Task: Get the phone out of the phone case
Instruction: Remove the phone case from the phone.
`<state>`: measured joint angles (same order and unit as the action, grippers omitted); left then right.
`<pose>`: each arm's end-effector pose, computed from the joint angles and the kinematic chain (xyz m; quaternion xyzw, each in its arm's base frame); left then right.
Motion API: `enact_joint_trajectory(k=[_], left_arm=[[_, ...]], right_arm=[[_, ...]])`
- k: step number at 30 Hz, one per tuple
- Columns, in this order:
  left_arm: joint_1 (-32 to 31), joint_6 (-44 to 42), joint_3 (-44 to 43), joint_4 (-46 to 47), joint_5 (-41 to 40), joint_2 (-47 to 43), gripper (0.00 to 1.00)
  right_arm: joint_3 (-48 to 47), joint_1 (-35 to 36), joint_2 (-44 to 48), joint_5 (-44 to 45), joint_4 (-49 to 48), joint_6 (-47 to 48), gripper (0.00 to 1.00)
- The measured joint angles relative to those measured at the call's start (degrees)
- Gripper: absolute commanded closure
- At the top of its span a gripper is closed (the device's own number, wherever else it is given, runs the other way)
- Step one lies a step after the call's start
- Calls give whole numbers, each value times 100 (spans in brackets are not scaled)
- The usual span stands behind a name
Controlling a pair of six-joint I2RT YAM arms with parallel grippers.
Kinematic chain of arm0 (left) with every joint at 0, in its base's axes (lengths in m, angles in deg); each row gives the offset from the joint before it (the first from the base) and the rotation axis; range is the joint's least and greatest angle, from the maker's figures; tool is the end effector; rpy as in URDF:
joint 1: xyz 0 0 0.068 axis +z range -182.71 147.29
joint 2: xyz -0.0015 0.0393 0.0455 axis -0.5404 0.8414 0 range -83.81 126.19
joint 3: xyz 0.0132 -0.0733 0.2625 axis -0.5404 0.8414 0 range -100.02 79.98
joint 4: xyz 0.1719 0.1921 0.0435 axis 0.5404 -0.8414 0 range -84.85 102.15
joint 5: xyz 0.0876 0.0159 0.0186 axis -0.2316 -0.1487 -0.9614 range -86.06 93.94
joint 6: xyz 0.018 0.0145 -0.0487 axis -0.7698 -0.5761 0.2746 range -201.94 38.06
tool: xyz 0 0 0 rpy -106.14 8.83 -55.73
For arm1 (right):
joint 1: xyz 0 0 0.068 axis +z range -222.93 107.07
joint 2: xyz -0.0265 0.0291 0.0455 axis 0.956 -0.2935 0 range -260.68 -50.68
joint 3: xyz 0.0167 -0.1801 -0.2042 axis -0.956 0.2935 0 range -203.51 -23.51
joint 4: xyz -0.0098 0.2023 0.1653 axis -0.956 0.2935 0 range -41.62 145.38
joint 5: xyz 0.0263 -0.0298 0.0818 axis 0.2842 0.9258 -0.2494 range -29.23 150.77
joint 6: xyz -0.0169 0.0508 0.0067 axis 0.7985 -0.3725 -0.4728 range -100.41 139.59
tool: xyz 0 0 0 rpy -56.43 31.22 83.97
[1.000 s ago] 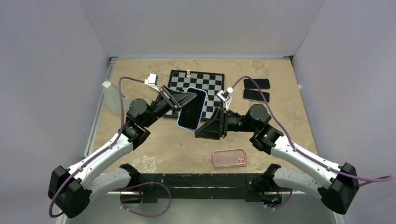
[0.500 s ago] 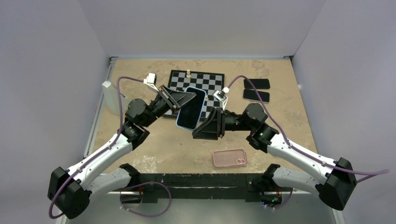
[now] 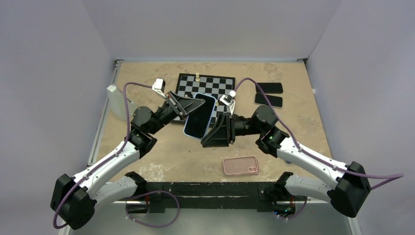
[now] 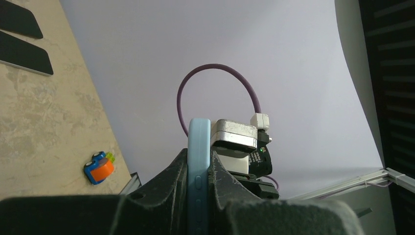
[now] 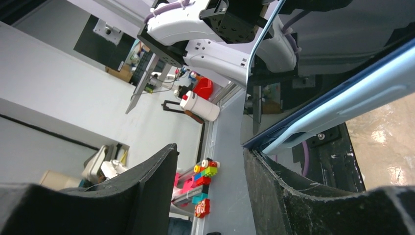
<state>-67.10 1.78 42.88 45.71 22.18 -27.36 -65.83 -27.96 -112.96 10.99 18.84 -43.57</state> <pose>0.1831 -0.1389 0.3355 -0.1395 0.6033 -0.7183 0.3172 0.1532 0.1914 0.3361 -0.2249 0.6290 0.7204 0.1865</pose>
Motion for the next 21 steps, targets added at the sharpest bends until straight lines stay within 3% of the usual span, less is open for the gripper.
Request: enact_joint_trajectory(k=[8,21], left_arm=[[4,-7,2,-2,-15,-17,100],[4,-699,-70,-573,-269,-417,100]], right_arm=[[-302,-114,-28,-70,645,72,44],[-739,-295,-133,337,1582,26,50]])
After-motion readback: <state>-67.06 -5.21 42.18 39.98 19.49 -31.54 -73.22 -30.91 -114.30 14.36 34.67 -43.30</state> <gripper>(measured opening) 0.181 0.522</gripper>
